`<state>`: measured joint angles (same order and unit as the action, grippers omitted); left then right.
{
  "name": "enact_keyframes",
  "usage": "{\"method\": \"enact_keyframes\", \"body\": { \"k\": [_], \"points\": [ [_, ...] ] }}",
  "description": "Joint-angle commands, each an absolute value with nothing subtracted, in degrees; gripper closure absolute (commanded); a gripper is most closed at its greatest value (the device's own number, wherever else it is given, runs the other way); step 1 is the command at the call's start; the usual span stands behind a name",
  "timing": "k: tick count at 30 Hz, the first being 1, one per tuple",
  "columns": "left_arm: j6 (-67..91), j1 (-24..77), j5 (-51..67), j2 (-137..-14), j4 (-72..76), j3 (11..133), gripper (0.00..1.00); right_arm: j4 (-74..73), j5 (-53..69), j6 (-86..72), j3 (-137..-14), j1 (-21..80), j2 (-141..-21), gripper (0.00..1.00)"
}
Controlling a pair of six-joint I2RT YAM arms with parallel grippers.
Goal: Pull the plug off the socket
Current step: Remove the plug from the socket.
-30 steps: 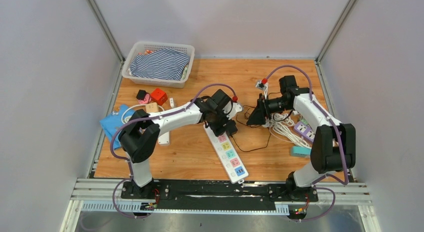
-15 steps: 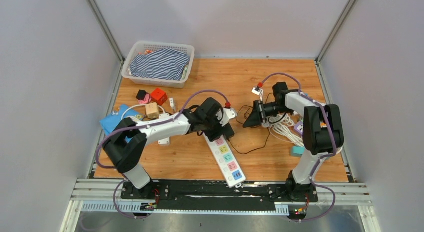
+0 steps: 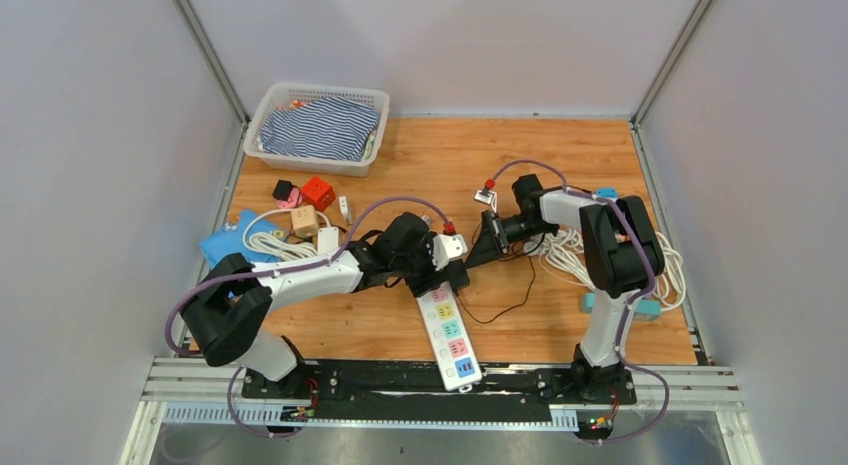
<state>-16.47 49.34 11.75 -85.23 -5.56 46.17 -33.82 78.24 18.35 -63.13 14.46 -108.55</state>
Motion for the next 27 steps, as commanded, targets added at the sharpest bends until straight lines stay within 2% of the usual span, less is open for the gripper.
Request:
{"method": "enact_keyframes", "body": {
  "k": [1,4,7,9,10,12,13,14,15,20,27],
  "points": [
    [-17.7,50.0,14.1,-83.7,-0.3,48.8,1.0,-32.3,80.2,15.8,-63.6,17.1,-110.2,0.0],
    [-17.9,50.0,14.5,-84.1,-0.3,49.8,1.0,-32.3,80.4,15.9,-64.0,19.5,-109.8,0.03],
    [-18.5,50.0,14.2,-84.5,-0.3,50.5,1.0,-32.4,80.9,15.3,-64.5,20.4,-110.2,0.11],
    [-19.1,50.0,13.9,-84.7,-0.3,50.7,1.0,-32.4,81.3,14.8,-64.7,20.4,-110.7,0.2],
    [-19.5,50.0,13.8,-84.8,-0.2,50.8,1.0,-32.4,81.8,14.7,-64.8,20.3,-111.1,0.27],
    [-20.4,50.0,13.6,-84.9,-0.3,50.9,1.0,-32.4,82.5,14.4,-65.1,20.3,-111.6,0.48],
    [-20.9,50.0,13.5,-85.1,-0.3,50.9,1.0,-32.5,82.8,14.3,-65.2,20.3,-111.9,0.64],
    [-21.7,50.0,13.1,-85.3,-0.3,50.9,1.0,-32.5,83.2,14.1,-65.3,20.2,-112.1,0.86],
    [-22.3,50.0,12.4,-85.4,-0.3,50.9,1.0,-32.6,83.4,14.0,-65.5,20.1,-112.3,0.98],
    [-26.4,49.1,9.9,-86.7,-0.3,51.1,1.0,-32.7,83.5,14.1,-65.2,16.5,-112.1,1.0],
    [-28.3,44.2,13.2,-89.7,-0.2,52.1,1.0,-32.9,82.3,15.2,-64.1,9.4,-112.9,1.0]
  ]
}}
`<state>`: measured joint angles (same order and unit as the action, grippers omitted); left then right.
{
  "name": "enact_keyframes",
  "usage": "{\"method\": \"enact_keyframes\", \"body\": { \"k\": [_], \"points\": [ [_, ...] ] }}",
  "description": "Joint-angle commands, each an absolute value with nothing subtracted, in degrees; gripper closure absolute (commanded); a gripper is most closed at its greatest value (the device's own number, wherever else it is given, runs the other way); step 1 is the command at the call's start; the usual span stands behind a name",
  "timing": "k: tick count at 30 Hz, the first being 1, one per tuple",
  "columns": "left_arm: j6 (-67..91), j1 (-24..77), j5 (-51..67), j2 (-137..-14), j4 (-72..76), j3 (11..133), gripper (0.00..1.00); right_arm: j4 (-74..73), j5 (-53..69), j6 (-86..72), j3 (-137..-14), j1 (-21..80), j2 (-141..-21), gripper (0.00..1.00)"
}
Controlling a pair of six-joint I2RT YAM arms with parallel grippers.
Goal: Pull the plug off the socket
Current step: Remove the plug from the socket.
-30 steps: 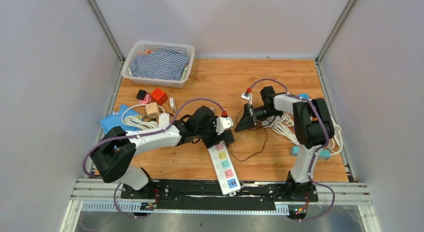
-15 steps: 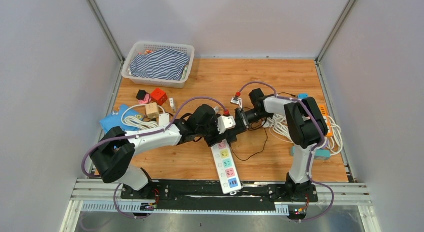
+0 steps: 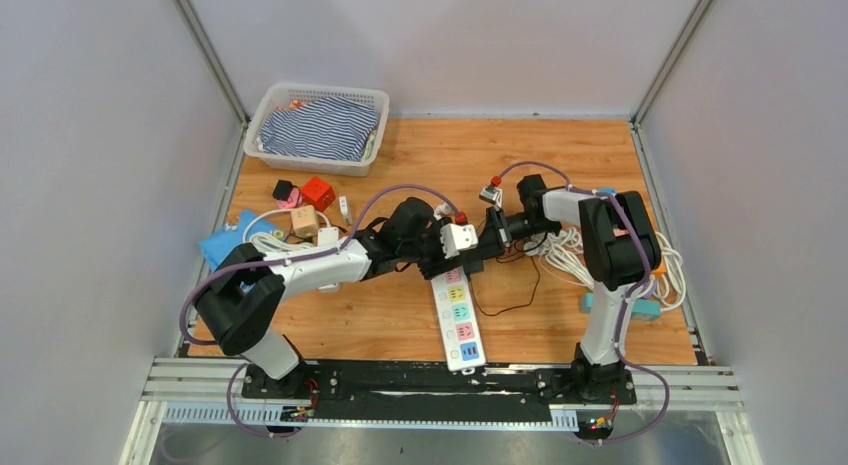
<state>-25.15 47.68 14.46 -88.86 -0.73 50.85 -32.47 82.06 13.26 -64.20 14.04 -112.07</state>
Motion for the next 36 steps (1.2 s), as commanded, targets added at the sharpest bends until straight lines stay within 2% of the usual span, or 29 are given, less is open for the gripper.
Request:
{"method": "enact_keyframes", "body": {
  "k": [1,8,15,17,26,33,36],
  "points": [
    [-28.2,43.9,13.4,-90.1,0.9,52.3,1.0,-32.9,82.2,15.2,-64.0,9.4,-112.4,1.0],
    [-29.6,43.5,10.7,-94.7,2.0,54.6,1.0,-27.0,78.1,10.0,-62.3,15.3,-104.3,1.0],
    [-30.0,41.3,11.2,-95.3,2.2,54.8,1.0,-25.4,79.3,8.1,-60.5,5.9,-107.3,1.0],
    [-30.0,41.1,11.6,-95.8,2.2,55.4,1.0,-25.6,79.8,8.1,-60.3,5.8,-108.3,1.0],
    [-31.9,40.7,9.7,-98.9,2.2,57.0,1.0,-23.2,79.6,6.2,-60.6,17.5,-101.4,1.0],
    [-33.4,39.6,10.4,-99.2,2.4,56.8,1.0,-25.3,82.0,7.8,-59.8,5.7,-105.9,1.0],
    [-33.4,38.9,10.9,-99.2,2.3,57.2,1.0,-30.5,81.8,12.3,-60.9,4.9,-108.2,1.0]
  ]
}}
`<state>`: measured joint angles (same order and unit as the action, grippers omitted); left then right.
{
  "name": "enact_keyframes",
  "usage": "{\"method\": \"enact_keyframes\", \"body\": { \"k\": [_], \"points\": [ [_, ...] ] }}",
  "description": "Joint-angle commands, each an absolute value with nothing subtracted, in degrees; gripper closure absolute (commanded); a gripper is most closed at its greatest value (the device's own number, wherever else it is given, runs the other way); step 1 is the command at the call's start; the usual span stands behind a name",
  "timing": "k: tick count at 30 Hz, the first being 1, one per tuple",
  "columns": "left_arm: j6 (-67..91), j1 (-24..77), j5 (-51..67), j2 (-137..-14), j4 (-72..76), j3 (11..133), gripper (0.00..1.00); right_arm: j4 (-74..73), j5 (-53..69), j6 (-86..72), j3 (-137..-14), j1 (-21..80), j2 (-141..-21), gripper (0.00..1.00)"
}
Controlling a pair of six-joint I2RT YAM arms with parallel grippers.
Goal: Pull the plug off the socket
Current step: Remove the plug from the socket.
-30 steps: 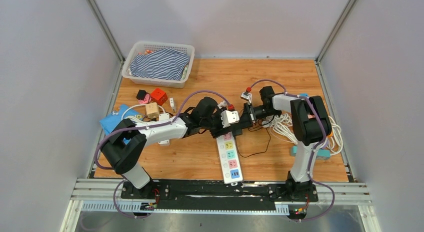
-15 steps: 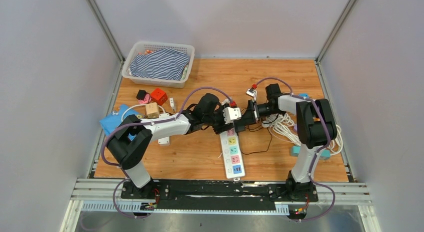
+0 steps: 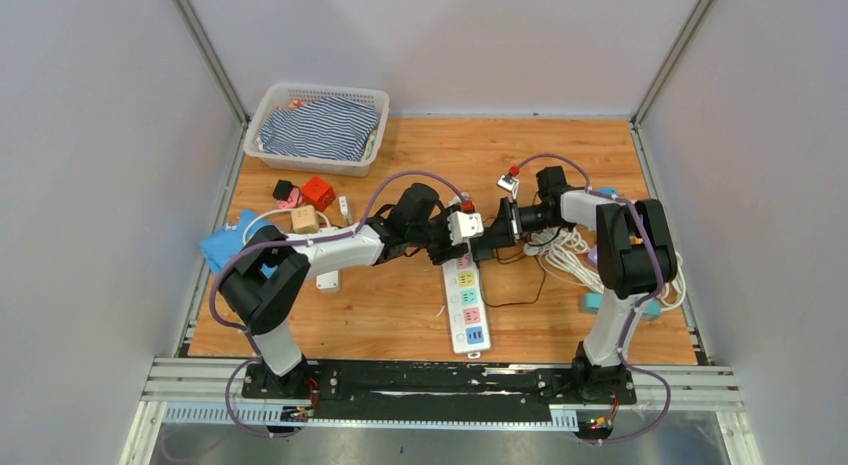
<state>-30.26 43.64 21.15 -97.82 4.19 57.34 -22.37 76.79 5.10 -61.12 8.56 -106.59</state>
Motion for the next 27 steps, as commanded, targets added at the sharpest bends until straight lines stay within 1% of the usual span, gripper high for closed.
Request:
{"method": "enact_keyframes", "body": {
  "k": [1,3,5,9,11,15,17,19,21,24,26,27],
  "points": [
    [-33.3,38.7,11.0,-99.1,2.3,57.3,1.0,-31.1,81.7,12.8,-60.9,5.4,-108.3,1.0],
    [-33.1,38.4,11.5,-99.1,2.3,57.4,1.0,-31.1,81.1,12.9,-60.2,7.5,-107.8,1.0],
    [-33.2,38.3,11.6,-99.6,2.3,57.7,1.0,-31.0,80.4,12.6,-59.9,12.3,-105.7,1.0],
    [-33.8,38.3,11.7,-99.9,2.2,58.0,1.0,-25.6,79.3,7.8,-59.8,19.1,-99.8,1.0],
    [-34.8,38.3,12.1,-99.3,2.2,57.5,1.0,-25.1,80.2,7.2,-60.8,17.9,-98.1,1.0],
    [-36.1,38.3,12.6,-98.6,2.2,56.9,1.0,-26.4,82.6,8.0,-60.7,8.2,-99.6,1.0],
    [-36.4,38.3,12.5,-98.9,2.2,57.0,1.0,-33.7,82.1,14.8,-62.1,5.9,-102.5,1.0],
    [-36.5,38.3,12.4,-99.0,2.2,57.3,1.0,-43.9,81.8,24.0,-65.2,5.4,-107.3,1.0],
    [-36.7,38.3,11.9,-98.9,2.2,57.1,1.0,-48.4,82.3,28.1,-66.8,5.4,-110.2,1.0],
    [-36.9,38.2,10.5,-98.5,2.2,57.0,1.0,-49.1,82.3,28.8,-66.2,6.9,-110.4,1.0],
    [-37.1,38.1,10.0,-98.8,2.2,57.3,1.0,-48.4,81.1,27.9,-65.5,9.7,-107.6,1.0],
    [-37.1,37.9,9.9,-99.0,2.2,57.5,1.0,-45.2,80.7,25.4,-64.9,11.0,-105.7,1.0]
  ]
}}
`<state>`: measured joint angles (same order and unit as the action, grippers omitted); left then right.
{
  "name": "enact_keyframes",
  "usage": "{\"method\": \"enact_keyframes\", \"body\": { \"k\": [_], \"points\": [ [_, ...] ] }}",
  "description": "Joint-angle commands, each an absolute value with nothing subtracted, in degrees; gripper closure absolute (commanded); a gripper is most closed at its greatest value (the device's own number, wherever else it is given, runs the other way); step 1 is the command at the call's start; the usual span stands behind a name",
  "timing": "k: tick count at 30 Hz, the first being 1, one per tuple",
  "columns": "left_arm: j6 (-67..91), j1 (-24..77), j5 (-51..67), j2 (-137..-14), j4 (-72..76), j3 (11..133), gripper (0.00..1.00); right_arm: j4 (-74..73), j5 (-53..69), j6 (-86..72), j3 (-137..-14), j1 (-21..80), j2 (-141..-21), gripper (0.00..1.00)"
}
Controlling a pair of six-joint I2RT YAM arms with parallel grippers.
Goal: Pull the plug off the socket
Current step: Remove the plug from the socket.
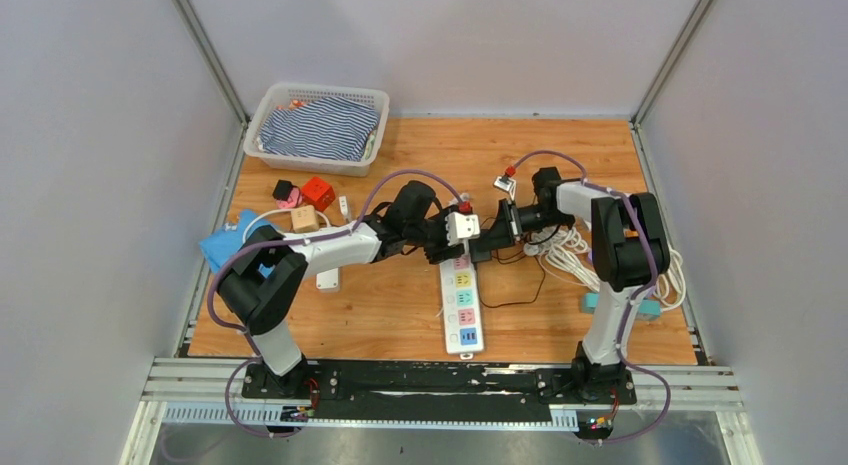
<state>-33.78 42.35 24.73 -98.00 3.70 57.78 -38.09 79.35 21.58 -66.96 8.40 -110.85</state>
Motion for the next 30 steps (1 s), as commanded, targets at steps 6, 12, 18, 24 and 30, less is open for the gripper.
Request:
{"method": "enact_keyframes", "body": {
  "k": [6,12,18,24,30],
  "points": [
    [-38.4,37.5,8.7,-98.8,2.1,57.5,1.0,-29.9,77.4,11.7,-60.4,9.6,-95.4,1.0],
    [-39.3,37.0,9.2,-99.2,2.1,58.0,1.0,-42.3,79.1,23.3,-62.4,3.7,-102.6,1.0],
    [-41.3,36.9,8.8,-99.9,2.0,58.5,1.0,-40.7,79.1,21.3,-61.1,12.1,-100.6,1.0],
    [-42.2,36.2,5.9,-101.5,-4.3,61.7,1.0,-37.1,80.1,18.3,-61.8,13.2,-101.5,1.0],
    [-45.9,36.4,8.2,-101.3,-6.5,61.9,1.0,-62.6,81.2,39.6,-73.9,4.4,-108.4,1.0]
  ]
}}
